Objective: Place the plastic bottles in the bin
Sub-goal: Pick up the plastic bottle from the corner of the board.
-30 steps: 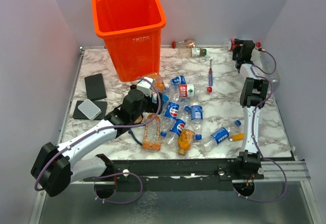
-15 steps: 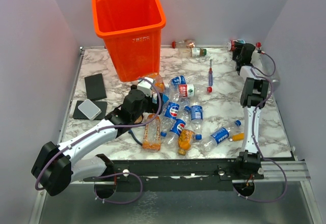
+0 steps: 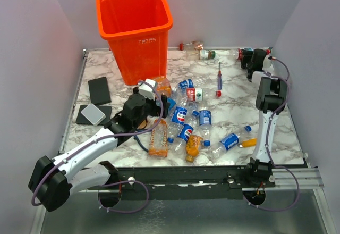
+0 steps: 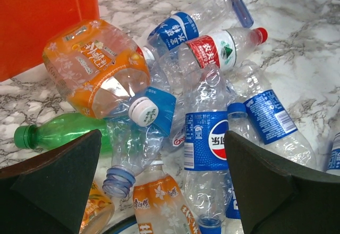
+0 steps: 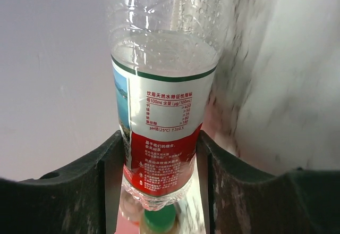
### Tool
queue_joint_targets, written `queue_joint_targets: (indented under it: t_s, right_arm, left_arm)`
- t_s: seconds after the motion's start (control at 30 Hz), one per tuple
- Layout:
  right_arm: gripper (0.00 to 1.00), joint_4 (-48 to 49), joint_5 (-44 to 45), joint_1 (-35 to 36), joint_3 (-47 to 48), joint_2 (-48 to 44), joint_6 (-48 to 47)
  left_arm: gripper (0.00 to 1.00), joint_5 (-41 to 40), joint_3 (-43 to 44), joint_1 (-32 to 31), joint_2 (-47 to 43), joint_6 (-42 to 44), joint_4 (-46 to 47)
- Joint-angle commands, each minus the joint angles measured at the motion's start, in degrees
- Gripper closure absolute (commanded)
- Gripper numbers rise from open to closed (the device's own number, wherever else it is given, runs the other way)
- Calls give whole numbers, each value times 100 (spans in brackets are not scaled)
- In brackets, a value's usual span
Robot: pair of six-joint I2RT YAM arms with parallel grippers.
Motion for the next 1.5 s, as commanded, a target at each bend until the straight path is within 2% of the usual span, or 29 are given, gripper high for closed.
queue_joint_targets:
  t_s: [0.0,0.2,0.43,0.63,0.7,0.83,0.93,1.07,1.13,1.27,1.47]
  right_arm:
    - [66,260,-403,207,-704,-959,-407]
    - [68,656,-641,593,-2141,-2391,-1126]
    - [69,1462,-794,1232,-4565,-4555,-2490]
    - [68,1968,-1612,1575,-6816,-6990,-2661]
    - [68,1598,-1942,1726,-7278,-7822,-2882]
    - [68,183,-2417,2482,-7509,-9375,-3806]
    - [67,-643,-2889,2977,-7616,-10286,-4268]
    - [67,-1583,-3510,3174,-7860,-11323,-4573]
    - [66,-1960,-3697,3174,-7978,-11740,-4695]
    - [66,-2240,-4114,3185,-8145,-12121,-4801]
    - [65,-1884,-4557,3185,-8115,-11930,-4810]
  left_arm:
    - [2,46,50,16,-285,-128,110]
    - [2,-211,-83,11,-748,-221,168]
    - [2,-162,-313,13,-1290,-337,556]
    - [1,-163,-691,18,-1806,-731,1315]
    - [1,-13,-698,26,-1862,-944,1604]
    - [1,590,-237,28,-1564,-1344,1917]
    - [1,1597,291,28,-886,-1802,2059]
    - [1,2969,973,27,114,-2724,2281]
    - [1,3464,1078,25,414,-2990,2729]
    - [1,3890,891,-21,723,-3397,3925]
    - [1,4801,1310,-231,1337,-3624,4123]
